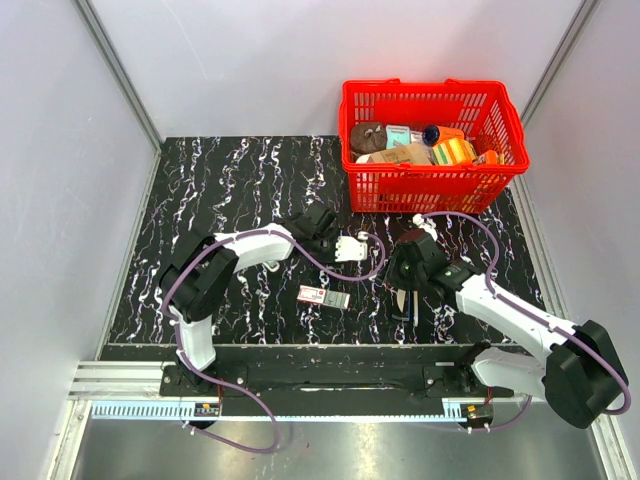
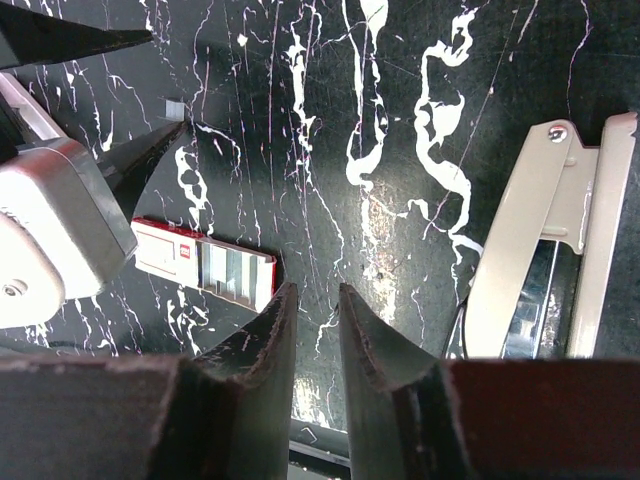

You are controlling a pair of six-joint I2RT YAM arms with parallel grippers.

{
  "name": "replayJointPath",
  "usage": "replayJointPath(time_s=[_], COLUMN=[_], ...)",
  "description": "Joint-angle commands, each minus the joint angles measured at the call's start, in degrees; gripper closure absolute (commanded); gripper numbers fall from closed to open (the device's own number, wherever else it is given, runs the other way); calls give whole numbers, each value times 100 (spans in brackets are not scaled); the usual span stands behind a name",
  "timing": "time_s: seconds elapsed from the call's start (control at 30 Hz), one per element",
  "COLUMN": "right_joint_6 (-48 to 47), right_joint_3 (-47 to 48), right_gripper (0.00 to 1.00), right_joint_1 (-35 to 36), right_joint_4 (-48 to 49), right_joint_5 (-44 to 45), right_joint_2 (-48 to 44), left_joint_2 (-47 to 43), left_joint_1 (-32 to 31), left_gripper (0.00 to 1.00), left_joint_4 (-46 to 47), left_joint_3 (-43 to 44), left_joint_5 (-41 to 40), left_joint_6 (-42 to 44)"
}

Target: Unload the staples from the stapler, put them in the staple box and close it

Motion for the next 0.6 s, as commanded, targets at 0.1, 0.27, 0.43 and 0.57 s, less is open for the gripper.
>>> replayJointPath(time_s=[0.1,0.27,0.43,0.57], right_joint_6=[-126,-109,-100,-109], right_joint_3=[-38,-73,-100,-109], right_gripper=[73,75,76,78], right_joint_1=[-79,-97,-97,-105], right_joint_4=[83,92,100,74], right_joint_5=[-124,-177,-186,-203], right_joint_2=[-138,-147,-200,-217], left_joint_2=[161,354,390,416], left_joint_1=[-30,-29,-29,-29], left_gripper=[43,49,55,57], left_joint_4=[-196,-521,-741,-838], left_joint_3=[306,596,667,711], left_joint_5=[-98,-54,51,25], left_joint_6=[-219,-342,-272,-280])
